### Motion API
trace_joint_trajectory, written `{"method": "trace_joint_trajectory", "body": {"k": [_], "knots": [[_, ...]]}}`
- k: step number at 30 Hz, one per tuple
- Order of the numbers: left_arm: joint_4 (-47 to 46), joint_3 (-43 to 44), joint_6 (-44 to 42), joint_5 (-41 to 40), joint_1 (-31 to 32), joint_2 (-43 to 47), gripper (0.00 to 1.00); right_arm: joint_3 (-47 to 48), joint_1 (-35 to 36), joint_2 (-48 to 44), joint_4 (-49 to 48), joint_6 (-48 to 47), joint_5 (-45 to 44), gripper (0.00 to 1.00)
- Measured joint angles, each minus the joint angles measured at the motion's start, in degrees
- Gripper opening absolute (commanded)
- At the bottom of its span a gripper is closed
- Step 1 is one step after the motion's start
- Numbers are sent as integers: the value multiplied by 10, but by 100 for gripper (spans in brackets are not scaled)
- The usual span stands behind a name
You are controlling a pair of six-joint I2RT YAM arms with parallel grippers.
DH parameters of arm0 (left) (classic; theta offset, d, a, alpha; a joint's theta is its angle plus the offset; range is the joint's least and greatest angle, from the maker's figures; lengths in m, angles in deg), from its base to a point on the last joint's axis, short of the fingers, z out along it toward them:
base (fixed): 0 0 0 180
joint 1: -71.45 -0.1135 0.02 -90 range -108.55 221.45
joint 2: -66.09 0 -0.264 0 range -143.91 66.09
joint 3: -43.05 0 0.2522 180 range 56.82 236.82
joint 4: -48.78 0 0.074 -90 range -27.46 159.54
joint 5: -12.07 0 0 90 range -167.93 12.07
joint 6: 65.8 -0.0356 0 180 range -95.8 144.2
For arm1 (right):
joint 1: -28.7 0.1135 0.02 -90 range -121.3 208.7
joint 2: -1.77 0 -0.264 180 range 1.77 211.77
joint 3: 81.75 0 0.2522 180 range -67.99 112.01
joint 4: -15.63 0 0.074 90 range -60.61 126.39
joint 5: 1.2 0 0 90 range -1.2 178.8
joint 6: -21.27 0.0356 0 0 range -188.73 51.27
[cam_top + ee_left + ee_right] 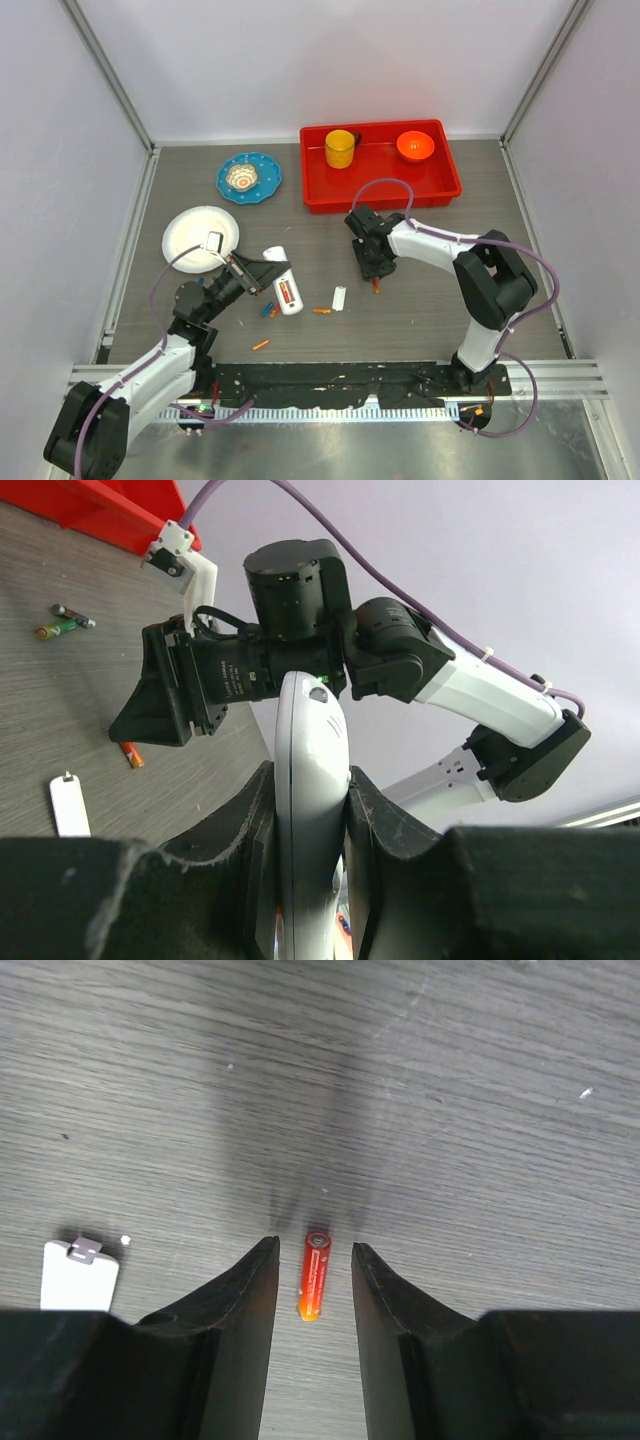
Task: Load the batteries into the remote control
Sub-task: Place the battery at the center of the board, then pick up the battery from the center of the board.
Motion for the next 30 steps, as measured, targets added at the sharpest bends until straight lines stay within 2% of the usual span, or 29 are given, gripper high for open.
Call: {"method": "trace_joint_trajectory", "body": {"k": [20, 30], "knots": [[-2, 0, 1, 1, 0, -2, 0, 8, -9, 16, 15, -17, 18, 35], [-2, 0, 1, 3, 0, -3, 0, 5, -9, 19, 11, -17, 22, 23]]}}
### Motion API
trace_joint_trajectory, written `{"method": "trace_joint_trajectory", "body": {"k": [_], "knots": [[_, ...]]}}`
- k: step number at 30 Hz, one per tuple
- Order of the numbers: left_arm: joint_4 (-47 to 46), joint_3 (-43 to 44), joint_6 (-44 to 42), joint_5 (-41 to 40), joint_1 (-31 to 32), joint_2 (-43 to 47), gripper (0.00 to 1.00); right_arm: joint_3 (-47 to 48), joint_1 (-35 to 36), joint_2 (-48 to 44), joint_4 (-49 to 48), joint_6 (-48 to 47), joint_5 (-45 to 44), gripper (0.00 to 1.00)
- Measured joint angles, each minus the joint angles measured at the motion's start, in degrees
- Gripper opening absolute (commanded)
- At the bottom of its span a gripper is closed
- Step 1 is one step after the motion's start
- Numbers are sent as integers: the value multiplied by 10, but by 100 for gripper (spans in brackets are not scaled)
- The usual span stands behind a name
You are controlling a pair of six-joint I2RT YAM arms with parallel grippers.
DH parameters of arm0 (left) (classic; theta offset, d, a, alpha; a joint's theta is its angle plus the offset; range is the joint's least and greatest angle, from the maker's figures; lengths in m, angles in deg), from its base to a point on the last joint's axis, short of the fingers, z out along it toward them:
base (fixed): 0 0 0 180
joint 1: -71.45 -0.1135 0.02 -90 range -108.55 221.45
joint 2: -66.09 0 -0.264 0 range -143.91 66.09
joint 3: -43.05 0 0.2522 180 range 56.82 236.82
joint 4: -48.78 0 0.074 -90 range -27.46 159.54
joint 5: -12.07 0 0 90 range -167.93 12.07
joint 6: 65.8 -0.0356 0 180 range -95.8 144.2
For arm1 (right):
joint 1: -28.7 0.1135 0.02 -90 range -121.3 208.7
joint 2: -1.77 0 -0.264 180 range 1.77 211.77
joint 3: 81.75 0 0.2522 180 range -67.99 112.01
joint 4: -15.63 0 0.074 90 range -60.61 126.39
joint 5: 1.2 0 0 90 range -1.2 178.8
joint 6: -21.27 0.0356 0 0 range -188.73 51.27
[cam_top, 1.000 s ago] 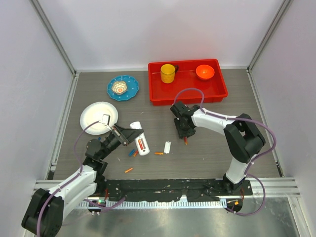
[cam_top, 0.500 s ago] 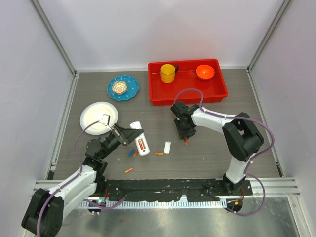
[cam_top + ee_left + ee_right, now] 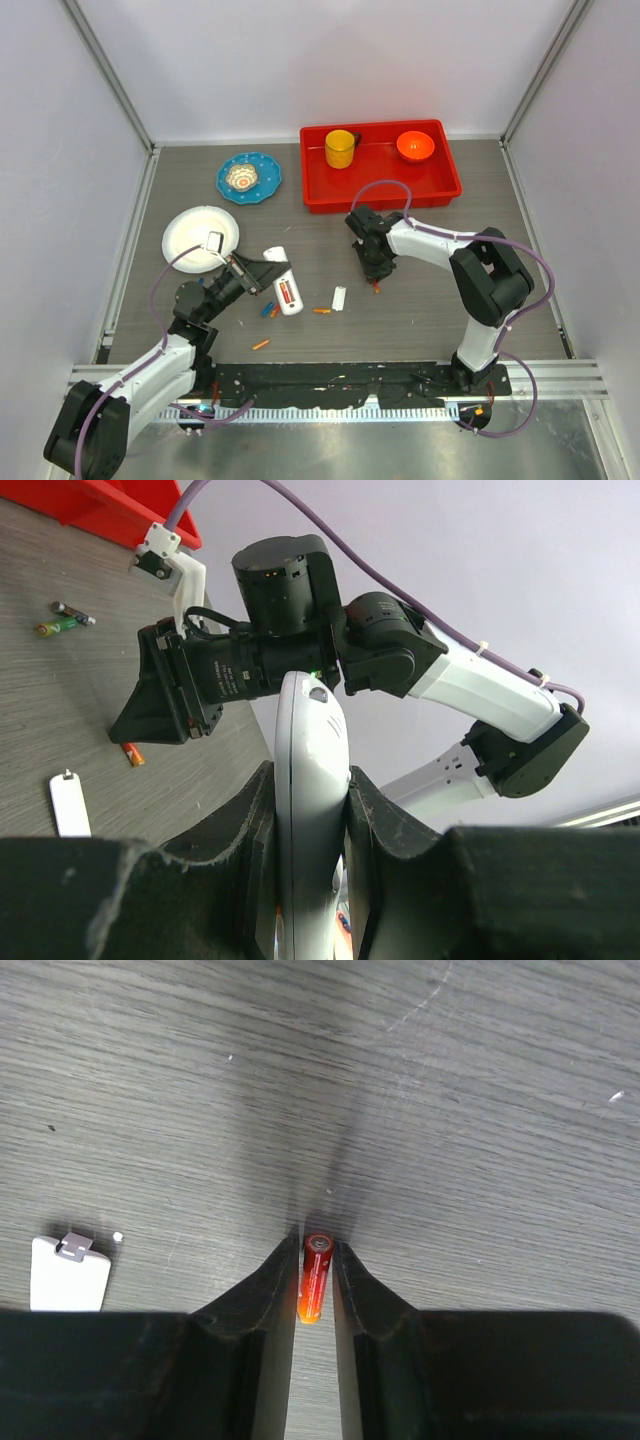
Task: Load the batteries into the remote control
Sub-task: Pick up the battery from the center of the board.
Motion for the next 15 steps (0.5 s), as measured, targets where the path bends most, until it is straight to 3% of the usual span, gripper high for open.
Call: {"method": "trace_joint_trajectory", "body": {"k": [8, 12, 15], "knots": [[0, 0, 0, 0, 0, 0, 0, -1, 0, -1, -2, 1, 0, 1], [-2, 0, 1, 2, 0, -7, 0, -16, 0, -30, -10, 13, -11, 1], [-2, 9, 3, 2, 0, -29, 0, -30, 5, -104, -17, 26, -25, 1]]}}
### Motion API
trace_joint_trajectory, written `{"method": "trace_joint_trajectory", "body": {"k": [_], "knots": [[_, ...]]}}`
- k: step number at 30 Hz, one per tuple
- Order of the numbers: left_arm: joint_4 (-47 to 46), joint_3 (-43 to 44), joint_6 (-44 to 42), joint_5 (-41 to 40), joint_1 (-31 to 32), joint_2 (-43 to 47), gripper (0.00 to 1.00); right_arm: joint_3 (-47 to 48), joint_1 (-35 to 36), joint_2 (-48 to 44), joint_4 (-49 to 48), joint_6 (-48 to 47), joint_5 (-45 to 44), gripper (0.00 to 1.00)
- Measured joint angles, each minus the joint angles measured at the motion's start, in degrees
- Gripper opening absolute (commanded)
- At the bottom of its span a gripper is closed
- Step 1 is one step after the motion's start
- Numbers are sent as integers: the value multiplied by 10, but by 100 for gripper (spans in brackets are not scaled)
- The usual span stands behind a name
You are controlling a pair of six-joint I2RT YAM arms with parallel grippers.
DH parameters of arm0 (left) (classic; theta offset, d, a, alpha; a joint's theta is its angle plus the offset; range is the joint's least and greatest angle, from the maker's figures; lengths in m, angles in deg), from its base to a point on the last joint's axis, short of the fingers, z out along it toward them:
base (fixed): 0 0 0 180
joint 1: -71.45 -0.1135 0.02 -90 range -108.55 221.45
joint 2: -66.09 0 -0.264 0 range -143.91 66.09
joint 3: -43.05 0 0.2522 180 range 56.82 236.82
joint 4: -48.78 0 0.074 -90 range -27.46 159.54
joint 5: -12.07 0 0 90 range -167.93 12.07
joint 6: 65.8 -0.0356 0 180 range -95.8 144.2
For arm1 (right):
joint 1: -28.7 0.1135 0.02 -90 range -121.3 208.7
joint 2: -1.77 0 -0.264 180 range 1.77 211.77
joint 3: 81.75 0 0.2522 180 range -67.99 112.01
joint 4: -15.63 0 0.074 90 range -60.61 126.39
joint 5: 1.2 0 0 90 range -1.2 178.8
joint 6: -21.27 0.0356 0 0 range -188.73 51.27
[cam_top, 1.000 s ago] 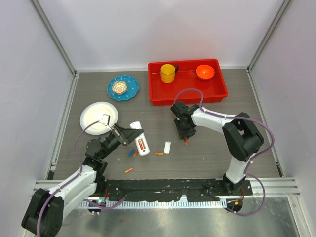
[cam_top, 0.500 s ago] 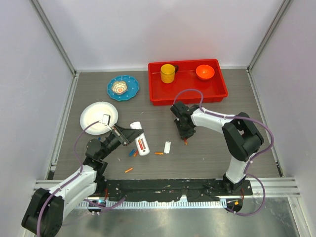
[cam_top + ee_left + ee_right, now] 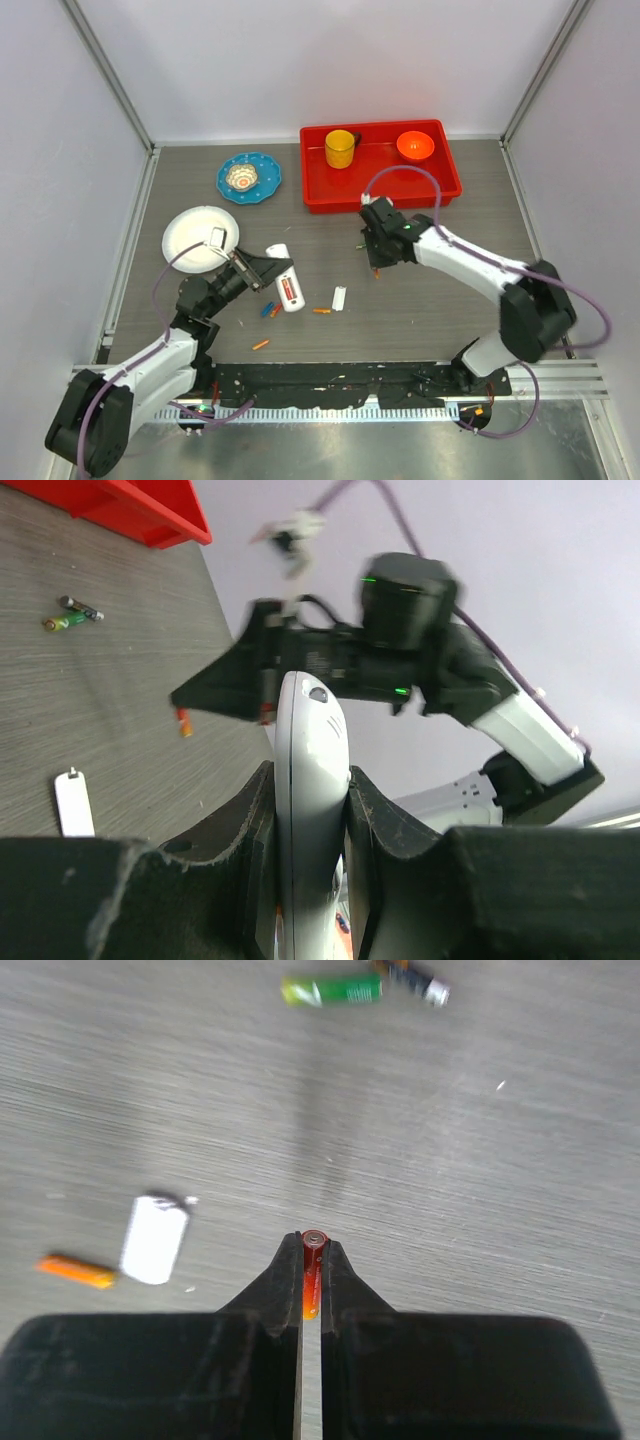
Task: Load the batteries into the remote control
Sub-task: Pick up the battery from the center of the board, then load the battery into the remote control.
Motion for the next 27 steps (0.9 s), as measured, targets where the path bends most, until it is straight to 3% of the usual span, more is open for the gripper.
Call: {"method": "trace_joint_trajectory", "body": {"k": [5, 10, 17, 22, 27], "knots": [[-21, 28, 1, -14, 14, -47, 0, -5, 33, -185, -42, 29, -27, 1], [-89, 42, 2, -50, 55, -122, 0, -12, 152, -303, -97, 63, -75, 1], [-171, 50, 23, -81, 83, -243, 0, -31, 278, -303, -125, 83, -146, 1], [-179, 57, 41, -86, 91, -306, 0, -31, 302, -283, -140, 81, -166, 1], [-182, 62, 45, -87, 94, -313, 0, -31, 308, -256, -156, 78, -171, 1]]}}
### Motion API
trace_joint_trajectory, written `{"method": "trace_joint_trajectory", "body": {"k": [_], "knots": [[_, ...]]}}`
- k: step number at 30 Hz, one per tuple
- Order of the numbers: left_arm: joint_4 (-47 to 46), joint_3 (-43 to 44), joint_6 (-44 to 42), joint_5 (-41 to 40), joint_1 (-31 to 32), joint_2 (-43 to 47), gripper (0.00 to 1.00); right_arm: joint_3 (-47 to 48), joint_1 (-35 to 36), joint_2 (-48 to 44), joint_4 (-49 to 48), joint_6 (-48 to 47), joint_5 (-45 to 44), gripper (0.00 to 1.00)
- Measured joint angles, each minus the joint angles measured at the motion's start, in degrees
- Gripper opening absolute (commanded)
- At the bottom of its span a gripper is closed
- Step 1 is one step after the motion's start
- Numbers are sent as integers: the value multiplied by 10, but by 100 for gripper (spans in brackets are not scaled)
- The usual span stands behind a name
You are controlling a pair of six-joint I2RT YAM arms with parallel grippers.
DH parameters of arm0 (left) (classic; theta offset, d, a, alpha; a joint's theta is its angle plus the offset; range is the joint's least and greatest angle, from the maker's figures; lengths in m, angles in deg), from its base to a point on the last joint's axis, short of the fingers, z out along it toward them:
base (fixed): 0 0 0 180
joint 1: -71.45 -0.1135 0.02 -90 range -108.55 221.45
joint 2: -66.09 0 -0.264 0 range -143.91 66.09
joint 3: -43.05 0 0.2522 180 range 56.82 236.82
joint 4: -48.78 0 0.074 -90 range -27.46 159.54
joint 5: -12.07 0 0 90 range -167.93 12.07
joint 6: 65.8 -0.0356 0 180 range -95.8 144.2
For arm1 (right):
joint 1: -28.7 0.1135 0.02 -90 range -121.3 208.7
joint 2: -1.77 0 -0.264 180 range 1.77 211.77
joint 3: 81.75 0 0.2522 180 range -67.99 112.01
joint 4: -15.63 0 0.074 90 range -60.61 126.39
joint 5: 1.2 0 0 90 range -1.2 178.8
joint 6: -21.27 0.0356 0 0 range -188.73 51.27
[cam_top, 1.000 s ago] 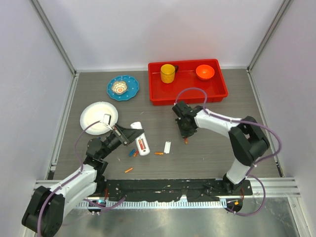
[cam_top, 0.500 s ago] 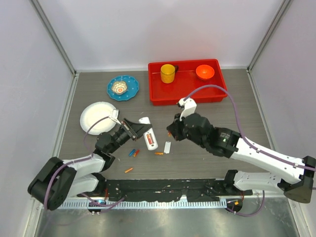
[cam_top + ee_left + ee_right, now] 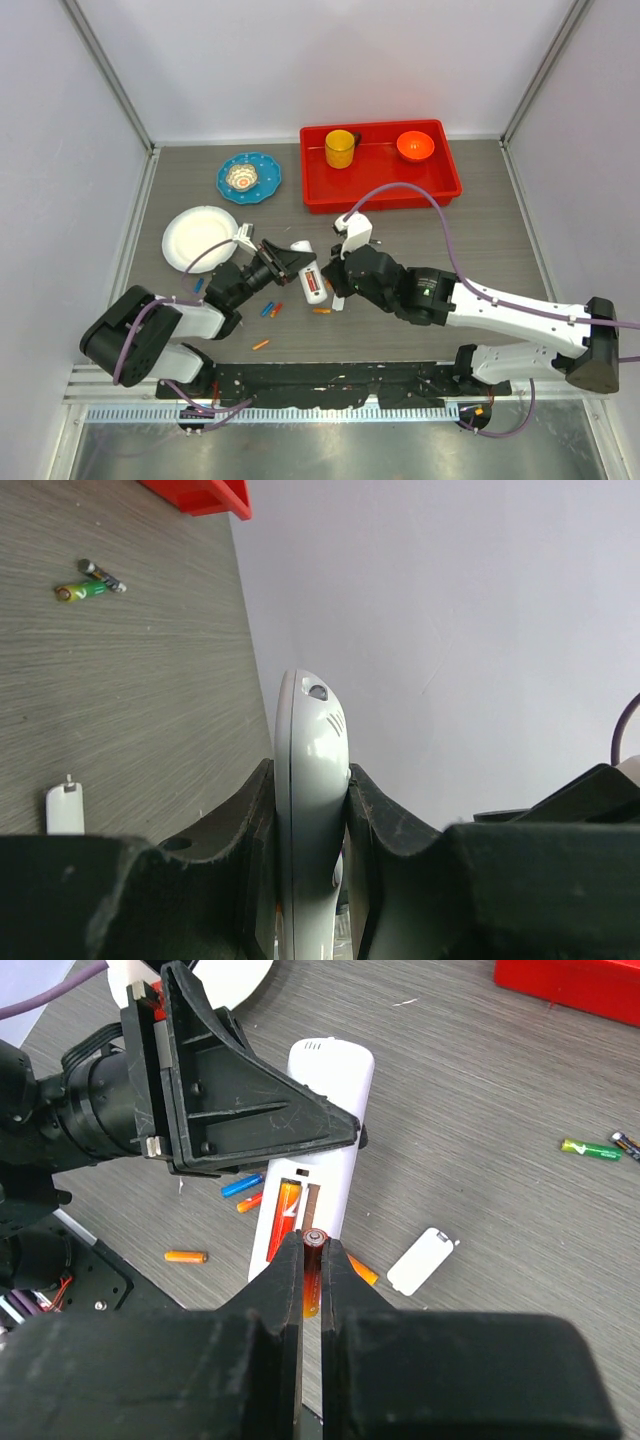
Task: Load the batteries into the remote control
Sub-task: Load the battery into the remote control.
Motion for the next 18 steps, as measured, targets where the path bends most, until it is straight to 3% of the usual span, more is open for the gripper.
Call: {"method": "trace_joint_trajectory", "body": {"k": [18], "knots": [[-13, 4, 11, 2, 0, 2, 1, 0, 11, 45, -67, -18, -14, 1]]}}
